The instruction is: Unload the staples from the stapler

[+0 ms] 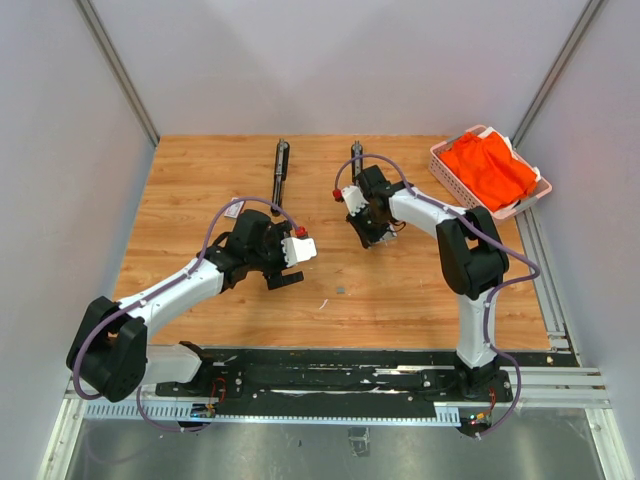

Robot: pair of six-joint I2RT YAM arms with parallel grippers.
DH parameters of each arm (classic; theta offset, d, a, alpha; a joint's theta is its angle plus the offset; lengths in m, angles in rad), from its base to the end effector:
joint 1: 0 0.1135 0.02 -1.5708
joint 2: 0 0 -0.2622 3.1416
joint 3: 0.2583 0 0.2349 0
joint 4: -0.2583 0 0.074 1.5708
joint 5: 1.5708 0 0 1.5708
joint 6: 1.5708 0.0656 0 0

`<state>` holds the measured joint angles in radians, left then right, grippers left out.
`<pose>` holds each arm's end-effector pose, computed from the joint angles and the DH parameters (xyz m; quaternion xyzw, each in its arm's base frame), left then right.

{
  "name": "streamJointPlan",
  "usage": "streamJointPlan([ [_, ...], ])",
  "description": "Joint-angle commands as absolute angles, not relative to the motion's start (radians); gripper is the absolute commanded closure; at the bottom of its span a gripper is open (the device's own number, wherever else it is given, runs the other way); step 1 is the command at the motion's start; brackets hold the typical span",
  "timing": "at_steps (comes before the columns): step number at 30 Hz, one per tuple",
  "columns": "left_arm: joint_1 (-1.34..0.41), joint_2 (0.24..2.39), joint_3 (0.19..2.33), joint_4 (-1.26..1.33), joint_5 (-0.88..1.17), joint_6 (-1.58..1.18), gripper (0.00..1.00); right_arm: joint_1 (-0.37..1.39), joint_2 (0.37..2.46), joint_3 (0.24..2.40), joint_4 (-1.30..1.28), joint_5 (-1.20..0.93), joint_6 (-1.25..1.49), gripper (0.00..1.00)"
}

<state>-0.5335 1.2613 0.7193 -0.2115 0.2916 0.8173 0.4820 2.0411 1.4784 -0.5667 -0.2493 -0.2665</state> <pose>0.2190 -0.1512 0.2039 0.6127 0.6725 -0.0764 0.4081 0.3661 0.2098 0.1524 -0.3793 0.8912 0.1440 0.2029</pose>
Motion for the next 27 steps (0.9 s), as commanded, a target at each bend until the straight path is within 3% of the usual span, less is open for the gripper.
streamJointPlan([
  [1, -0.535, 1.267, 0.712, -0.198, 0.300, 0.812, 0.02, 0.499, 2.040, 1.493, -0.591, -0.249, -0.279, 0.99],
  [16, -0.535, 1.270, 0.715, -0.202, 0.302, 0.810, 0.02, 0.500, 1.892, 1.481, -0.571, -0.259, -0.269, 0.99],
  [27, -0.535, 1.277, 0.718, -0.204, 0.302, 0.810, 0.02, 0.442, 1.896, 1.467, -0.544, -0.171, -0.206, 0.99],
])
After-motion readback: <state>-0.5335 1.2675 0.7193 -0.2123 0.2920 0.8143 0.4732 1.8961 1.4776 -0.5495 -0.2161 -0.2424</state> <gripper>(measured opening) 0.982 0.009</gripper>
